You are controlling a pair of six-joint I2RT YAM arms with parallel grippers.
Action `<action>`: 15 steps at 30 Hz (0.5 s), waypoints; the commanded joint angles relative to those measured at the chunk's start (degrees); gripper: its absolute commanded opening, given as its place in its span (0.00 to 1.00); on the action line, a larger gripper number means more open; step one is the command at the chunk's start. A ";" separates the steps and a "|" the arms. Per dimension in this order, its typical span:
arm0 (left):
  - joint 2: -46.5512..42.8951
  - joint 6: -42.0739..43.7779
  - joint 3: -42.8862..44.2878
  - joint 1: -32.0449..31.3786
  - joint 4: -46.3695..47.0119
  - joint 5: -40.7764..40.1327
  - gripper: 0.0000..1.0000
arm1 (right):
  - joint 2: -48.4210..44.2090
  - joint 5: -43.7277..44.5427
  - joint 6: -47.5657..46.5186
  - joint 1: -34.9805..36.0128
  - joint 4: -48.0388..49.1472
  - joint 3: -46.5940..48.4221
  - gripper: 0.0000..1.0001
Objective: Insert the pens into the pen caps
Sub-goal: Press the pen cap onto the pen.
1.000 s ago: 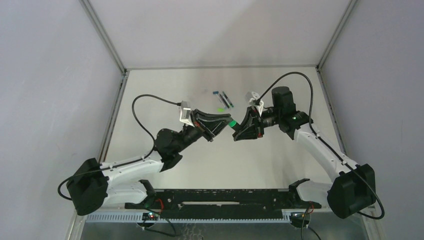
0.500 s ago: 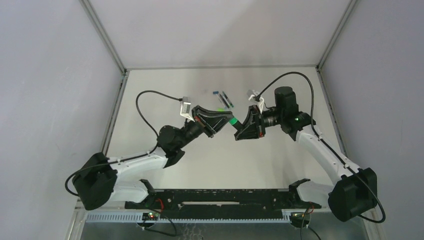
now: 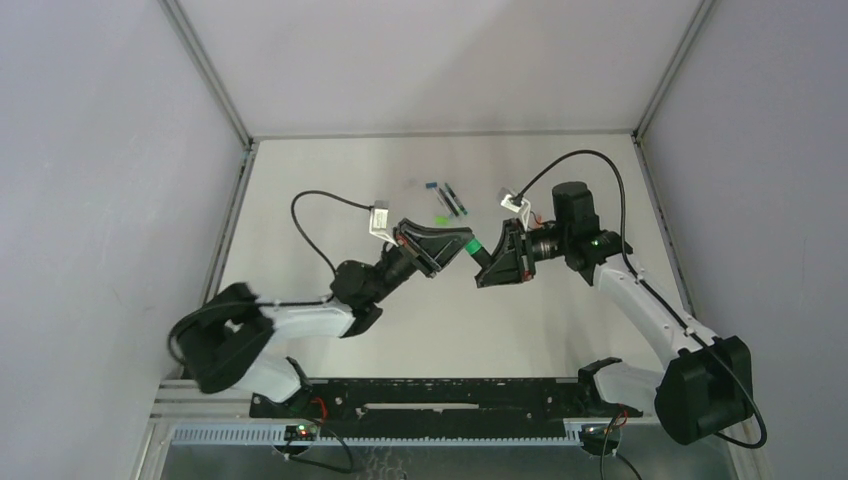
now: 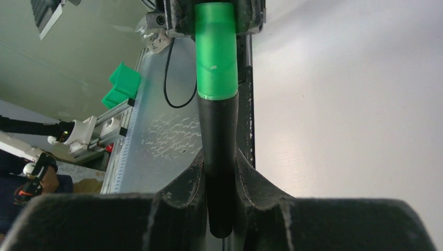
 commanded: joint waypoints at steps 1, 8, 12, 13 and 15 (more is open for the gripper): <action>17.15 -18.26 -4.97 -8.73 6.25 28.12 0.00 | -2.23 9.57 -1.34 0.68 8.57 5.84 0.00; 7.70 -1.16 -5.99 -10.36 -16.52 17.72 0.00 | 0.04 10.02 -2.80 -0.54 7.57 6.08 0.00; 2.48 -1.26 -6.25 -7.63 -16.12 11.53 0.02 | 1.29 8.74 -10.70 2.41 1.58 7.40 0.00; 1.50 -2.17 -6.53 -6.81 -15.10 9.79 0.04 | 1.54 9.19 -12.04 3.00 0.44 7.57 0.00; -0.29 -3.74 -7.06 -5.53 -11.00 7.59 0.09 | 2.29 9.05 -13.09 3.31 -0.33 7.66 0.00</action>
